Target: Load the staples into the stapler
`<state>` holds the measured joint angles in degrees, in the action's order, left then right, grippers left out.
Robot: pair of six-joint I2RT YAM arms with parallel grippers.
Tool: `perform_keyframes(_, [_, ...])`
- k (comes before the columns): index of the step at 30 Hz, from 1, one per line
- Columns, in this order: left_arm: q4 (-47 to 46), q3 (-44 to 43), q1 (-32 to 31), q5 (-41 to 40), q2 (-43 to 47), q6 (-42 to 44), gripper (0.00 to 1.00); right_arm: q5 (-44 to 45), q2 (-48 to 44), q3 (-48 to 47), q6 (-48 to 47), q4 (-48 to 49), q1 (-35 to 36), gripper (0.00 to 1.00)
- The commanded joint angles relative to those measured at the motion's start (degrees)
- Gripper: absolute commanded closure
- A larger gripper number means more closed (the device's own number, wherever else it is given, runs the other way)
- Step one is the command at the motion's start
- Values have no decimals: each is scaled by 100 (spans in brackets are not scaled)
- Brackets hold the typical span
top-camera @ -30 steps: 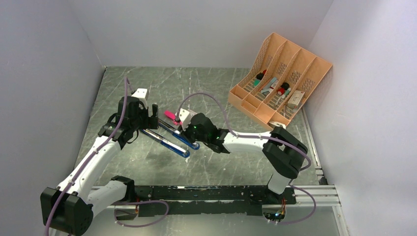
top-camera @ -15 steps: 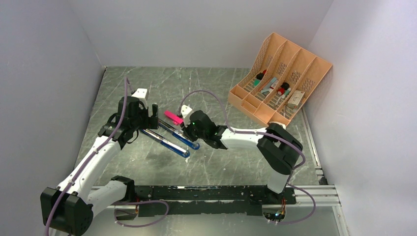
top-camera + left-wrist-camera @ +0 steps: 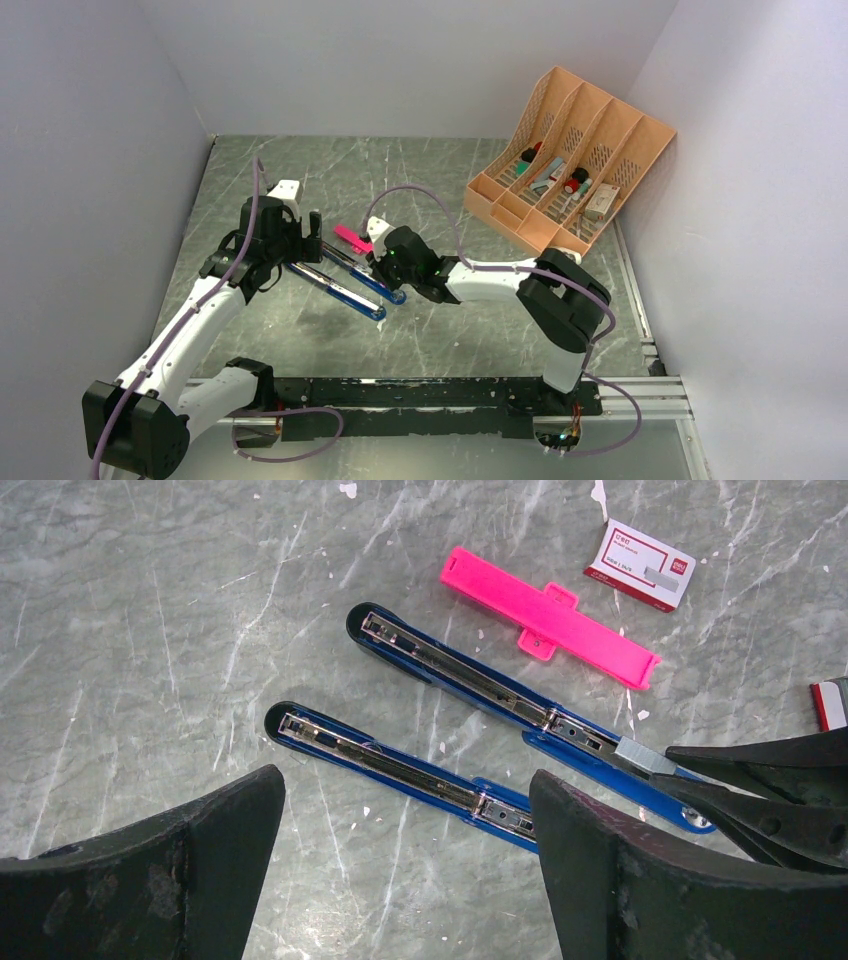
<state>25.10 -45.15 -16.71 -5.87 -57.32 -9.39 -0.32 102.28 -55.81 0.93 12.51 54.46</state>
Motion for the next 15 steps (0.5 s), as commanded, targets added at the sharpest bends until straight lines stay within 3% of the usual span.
perform_keyframes(1, [-146,-38,10,68,12,51,4,-27,73,-46,21,32,-10,100])
perform_keyframes(15, [-144,-41,10,68,18,51,4,-62,79,-40,13,-38,-23,100])
